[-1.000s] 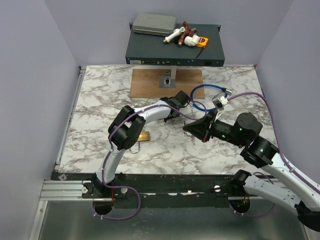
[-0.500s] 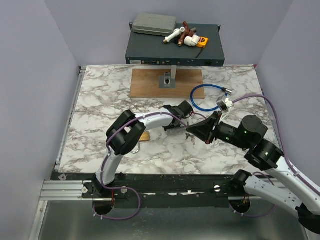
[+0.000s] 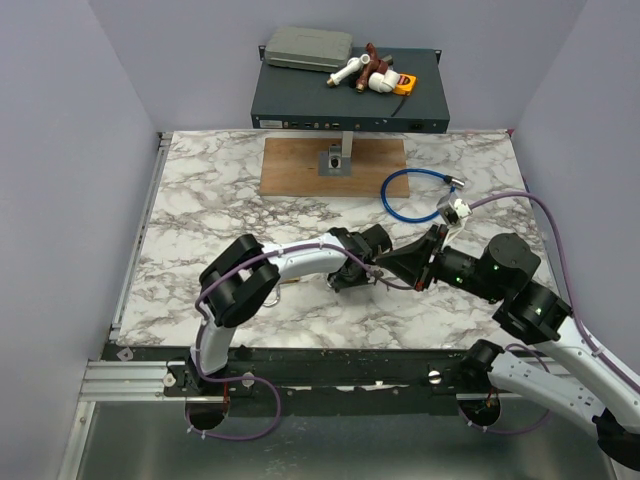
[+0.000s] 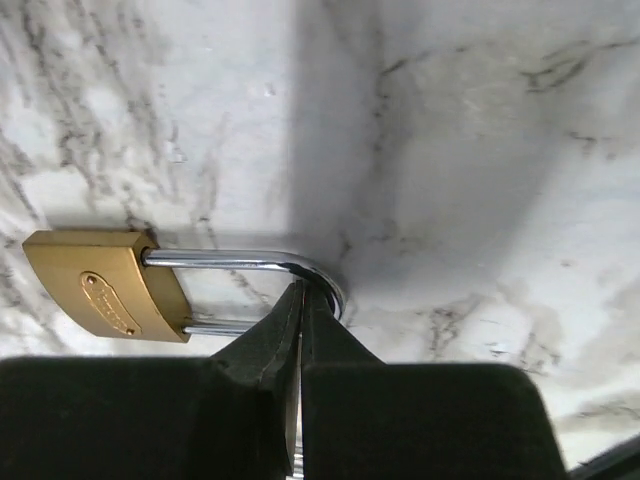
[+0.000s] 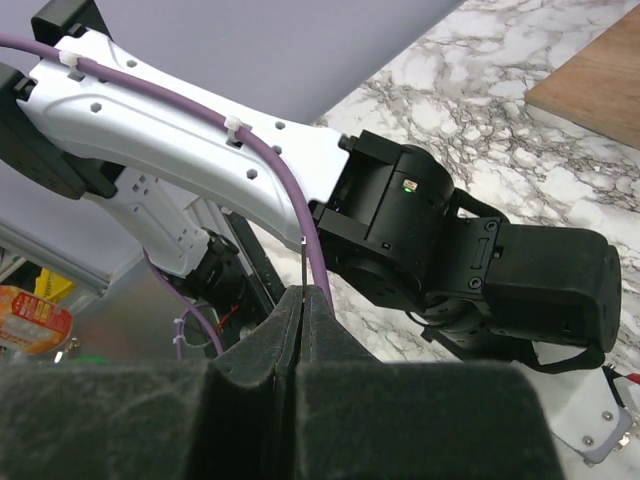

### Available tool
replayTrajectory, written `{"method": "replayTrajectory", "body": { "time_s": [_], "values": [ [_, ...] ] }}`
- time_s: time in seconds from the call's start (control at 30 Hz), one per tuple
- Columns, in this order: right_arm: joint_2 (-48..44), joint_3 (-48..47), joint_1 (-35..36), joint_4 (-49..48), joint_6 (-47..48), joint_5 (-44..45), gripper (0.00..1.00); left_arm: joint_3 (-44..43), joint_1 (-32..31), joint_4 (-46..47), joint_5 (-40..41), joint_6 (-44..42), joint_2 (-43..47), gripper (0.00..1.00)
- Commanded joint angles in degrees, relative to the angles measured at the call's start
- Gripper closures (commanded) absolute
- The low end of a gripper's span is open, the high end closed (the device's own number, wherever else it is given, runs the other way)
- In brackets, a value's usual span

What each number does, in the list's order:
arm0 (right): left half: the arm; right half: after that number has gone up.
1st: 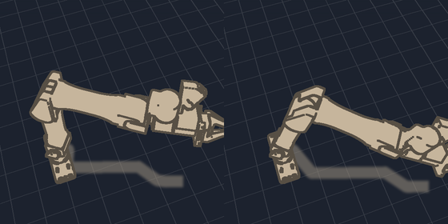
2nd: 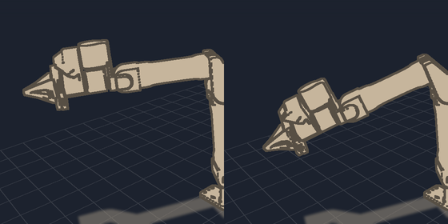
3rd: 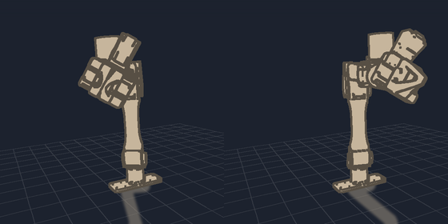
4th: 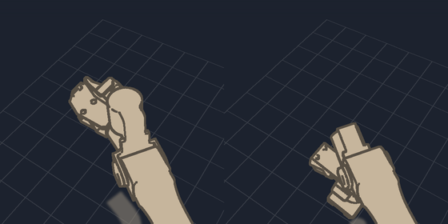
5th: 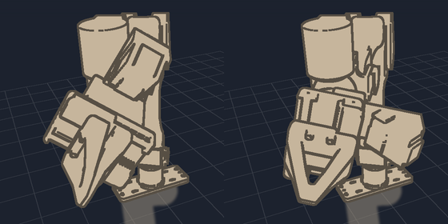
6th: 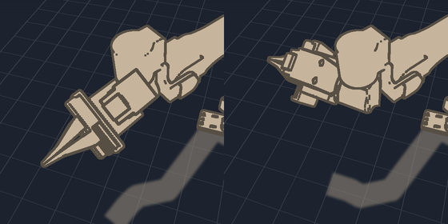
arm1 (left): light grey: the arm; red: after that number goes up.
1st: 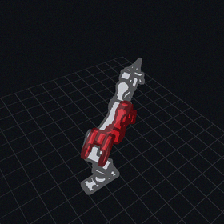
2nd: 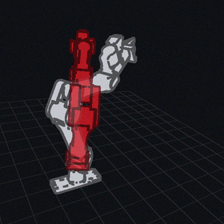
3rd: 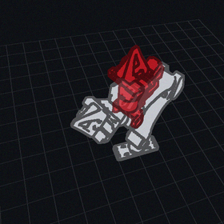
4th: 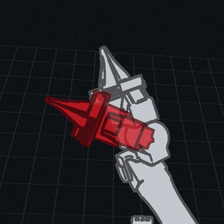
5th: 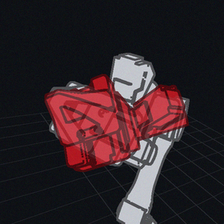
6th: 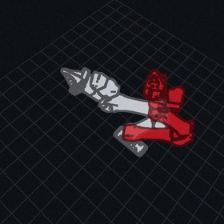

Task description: Unlock with the key

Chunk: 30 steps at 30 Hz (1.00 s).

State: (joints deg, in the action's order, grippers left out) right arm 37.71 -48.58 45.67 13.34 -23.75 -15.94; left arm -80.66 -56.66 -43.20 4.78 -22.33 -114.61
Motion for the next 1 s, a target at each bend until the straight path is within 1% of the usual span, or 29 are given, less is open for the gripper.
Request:
{"method": "replayTrajectory", "body": {
  "time_s": [0.0,0.17,0.3,0.37,0.5,0.63,0.77,0.87,0.9,0.93,0.97],
  "values": [
    [-0.3,-0.4,-0.2,1.6,0.6,0.1,0.99,4.5,-0.4,-4.7,-15.0,4.9,-0.4,0.97],
    [-0.4,-0.8,-0.2,1.7,0.7,-0.2,0.99,13.3,0.6,-3.3,-14.0,5.1,4.7,0.94],
    [0.0,-1.3,-0.2,1.5,0.8,-0.7,0.99,16.4,3.1,-4.3,-11.1,4.7,6.9,0.91],
    [0.2,-1.7,-0.2,1.5,0.8,-0.8,0.99,16.7,4.7,-4.7,-11.0,4.7,7.6,0.88],
    [0.0,-2.0,-0.2,1.5,0.8,-0.5,0.99,14.3,7.3,-5.7,-12.1,5.7,10.4,0.72],
    [-0.1,-2.9,-0.2,1.8,1.1,0.2,0.99,9.4,9.5,-7.6,-15.3,7.1,13.5,0.55],
    [0.3,-4.0,-0.2,2.3,1.9,1.0,0.99,6.6,12.2,-8.6,-20.7,8.4,15.5,0.44],
    [0.5,-4.3,-0.2,2.7,2.2,1.2,0.99,6.2,13.9,-8.0,-24.4,9.1,16.5,0.39],
    [0.5,-4.3,-0.2,2.8,2.2,1.3,0.99,6.4,14.4,-7.4,-25.9,9.4,17.1,0.34],
    [0.6,-4.2,-0.2,2.8,2.3,1.4,0.99,6.8,15.0,-6.4,-27.2,9.4,17.6,0.21],
    [0.4,-4.1,-0.2,2.8,2.3,1.5,0.99,7.7,15.3,-5.1,-28.2,9.3,18.3,0.03]
  ]
}}
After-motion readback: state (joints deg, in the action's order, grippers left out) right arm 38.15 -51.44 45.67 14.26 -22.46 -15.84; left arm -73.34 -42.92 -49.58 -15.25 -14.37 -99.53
